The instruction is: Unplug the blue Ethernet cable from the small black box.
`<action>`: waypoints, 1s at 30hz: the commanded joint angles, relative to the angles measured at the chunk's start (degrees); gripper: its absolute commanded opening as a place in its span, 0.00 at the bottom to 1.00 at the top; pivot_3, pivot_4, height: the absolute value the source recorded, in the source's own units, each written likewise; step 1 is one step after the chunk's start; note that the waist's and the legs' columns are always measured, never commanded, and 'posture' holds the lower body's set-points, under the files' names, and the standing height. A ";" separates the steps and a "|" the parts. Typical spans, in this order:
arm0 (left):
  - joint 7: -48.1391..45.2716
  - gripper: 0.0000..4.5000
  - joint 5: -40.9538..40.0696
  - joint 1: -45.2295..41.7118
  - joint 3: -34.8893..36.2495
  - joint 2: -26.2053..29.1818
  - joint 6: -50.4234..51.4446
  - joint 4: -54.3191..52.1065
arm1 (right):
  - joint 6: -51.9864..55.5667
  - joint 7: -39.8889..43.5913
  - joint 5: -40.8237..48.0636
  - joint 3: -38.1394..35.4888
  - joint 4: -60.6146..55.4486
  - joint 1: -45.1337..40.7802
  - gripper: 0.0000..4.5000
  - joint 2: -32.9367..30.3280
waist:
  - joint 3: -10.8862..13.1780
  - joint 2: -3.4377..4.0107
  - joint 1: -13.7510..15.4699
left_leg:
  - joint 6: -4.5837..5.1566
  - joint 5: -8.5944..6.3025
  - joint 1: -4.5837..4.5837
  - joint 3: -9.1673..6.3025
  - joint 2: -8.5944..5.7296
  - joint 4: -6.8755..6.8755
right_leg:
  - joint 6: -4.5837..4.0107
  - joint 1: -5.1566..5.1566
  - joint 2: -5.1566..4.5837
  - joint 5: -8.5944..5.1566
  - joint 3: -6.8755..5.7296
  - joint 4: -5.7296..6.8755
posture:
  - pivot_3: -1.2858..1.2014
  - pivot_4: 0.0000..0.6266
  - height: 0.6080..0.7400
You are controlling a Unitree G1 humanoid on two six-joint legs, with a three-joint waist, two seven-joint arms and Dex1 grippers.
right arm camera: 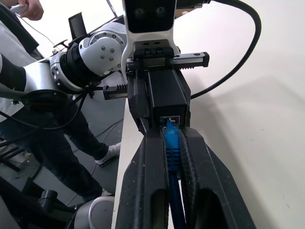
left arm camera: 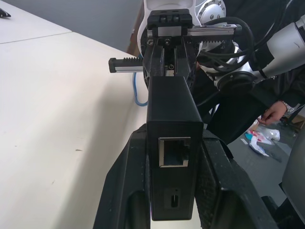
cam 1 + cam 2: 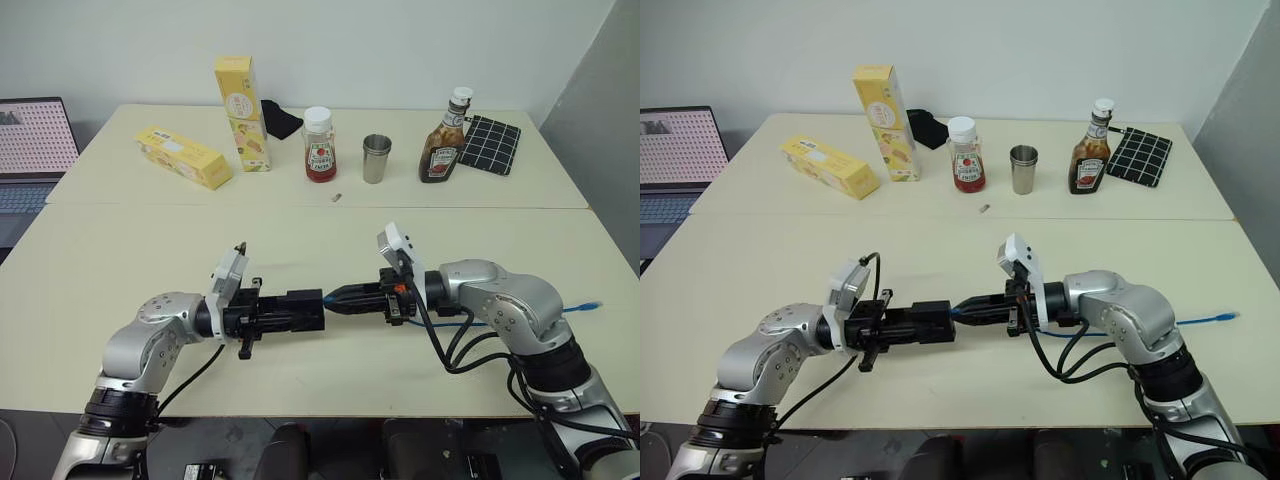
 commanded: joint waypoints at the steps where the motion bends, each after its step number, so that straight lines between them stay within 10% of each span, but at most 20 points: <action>1: 0.18 0.17 -0.50 1.45 2.01 1.60 -0.33 -2.01 | -1.13 1.47 -0.96 -1.18 0.72 -1.17 0.01 -2.11 | 0.00 0.00 0.00 | 0.00 0.00 0.00 0.00 0.00 0.00 | 0.00 0.00 0.00 0.00 0.00 0.00 | 0.52 0.24 1.00; 11: 6.17 0.17 -2.41 10.71 7.94 2.90 0.74 -6.13 | -4.22 0.25 -3.32 -5.79 5.72 0.77 0.01 -5.70 | 0.00 0.00 0.02 | 0.00 0.00 -0.01 0.00 0.06 -0.01 | 0.00 -0.03 -0.04 0.00 0.03 0.00 | 0.52 0.24 1.00; 21: 20.21 0.17 -3.92 12.34 14.14 0.39 2.80 -11.05 | -39.50 -32.61 -30.35 -7.47 52.01 -13.58 0.01 7.36 | -0.02 -0.03 -0.16 | -0.02 0.01 0.01 0.30 0.03 -0.03 | -0.01 -0.19 -0.03 0.01 0.21 0.10 | 0.52 0.24 1.00; 30: 33.14 0.17 -0.20 11.30 14.98 -1.76 3.06 -11.94 | -43.60 -25.87 -32.25 -8.65 55.51 -14.85 0.49 6.46 | -0.02 -0.02 -0.17 | -0.01 0.00 -0.02 0.62 0.07 -0.06 | 0.05 -0.31 -0.09 0.04 0.59 0.08 | 0.52 0.24 1.00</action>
